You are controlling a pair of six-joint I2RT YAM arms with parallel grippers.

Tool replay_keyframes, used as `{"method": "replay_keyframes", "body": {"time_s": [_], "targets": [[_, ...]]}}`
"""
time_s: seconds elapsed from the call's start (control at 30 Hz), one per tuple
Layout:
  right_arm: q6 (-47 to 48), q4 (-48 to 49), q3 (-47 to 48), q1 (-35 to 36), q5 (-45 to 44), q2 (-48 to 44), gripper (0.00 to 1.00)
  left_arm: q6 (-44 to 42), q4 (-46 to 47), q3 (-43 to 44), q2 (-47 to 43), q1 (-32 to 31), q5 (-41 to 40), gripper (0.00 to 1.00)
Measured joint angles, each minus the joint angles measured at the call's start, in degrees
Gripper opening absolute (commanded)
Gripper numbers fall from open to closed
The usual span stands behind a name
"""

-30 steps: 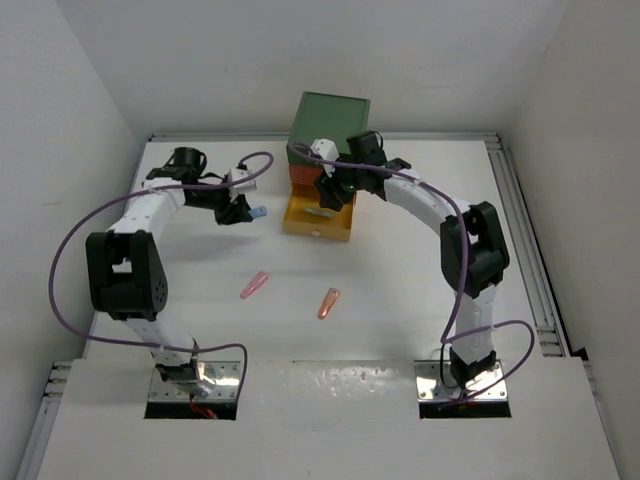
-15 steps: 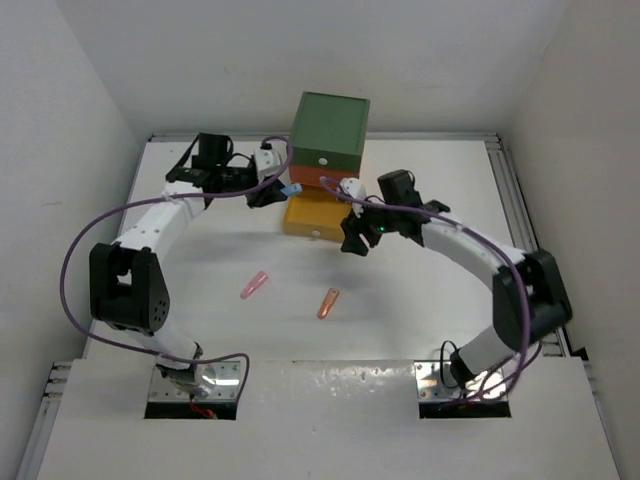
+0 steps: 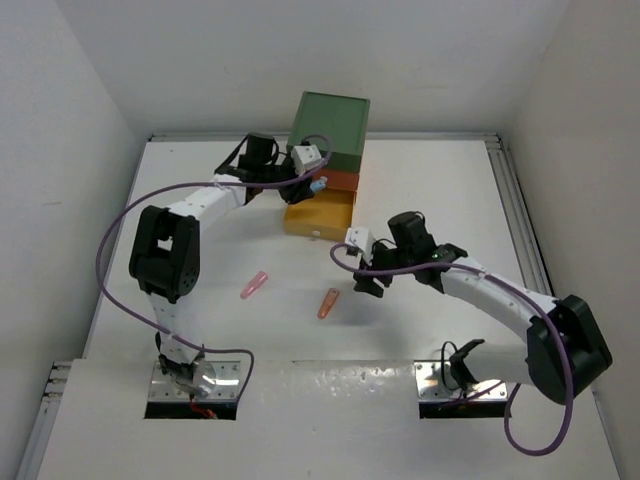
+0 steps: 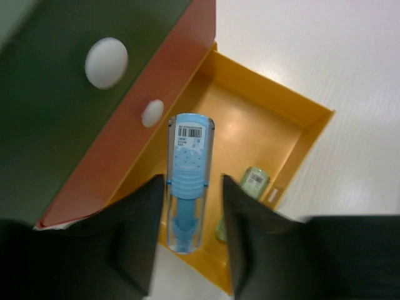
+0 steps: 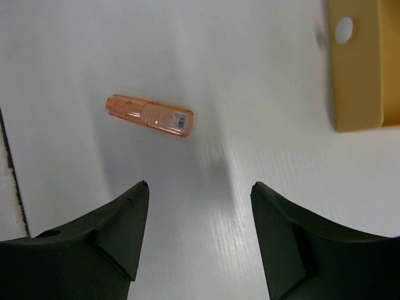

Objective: Sort the stationery into containers
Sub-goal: Place the pen in the drawer.

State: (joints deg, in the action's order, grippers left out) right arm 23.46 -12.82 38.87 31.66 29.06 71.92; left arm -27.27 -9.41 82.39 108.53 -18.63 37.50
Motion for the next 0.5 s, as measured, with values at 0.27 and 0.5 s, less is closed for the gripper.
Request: {"method": "replay_keyframes", "body": {"time_s": [0.27, 0.5], "targets": [[14.73, 3.58, -0.31, 3.65, 1.31, 5.55, 0.83, 6.19, 1.18, 2.84, -0.33, 0.79, -0.92, 0.72], [28.20, 1.25, 2.23, 6.25, 5.55, 12.96, 0.81, 11.30, -0.35, -4.17, -12.55, 5.64, 1.44, 0.74]]}}
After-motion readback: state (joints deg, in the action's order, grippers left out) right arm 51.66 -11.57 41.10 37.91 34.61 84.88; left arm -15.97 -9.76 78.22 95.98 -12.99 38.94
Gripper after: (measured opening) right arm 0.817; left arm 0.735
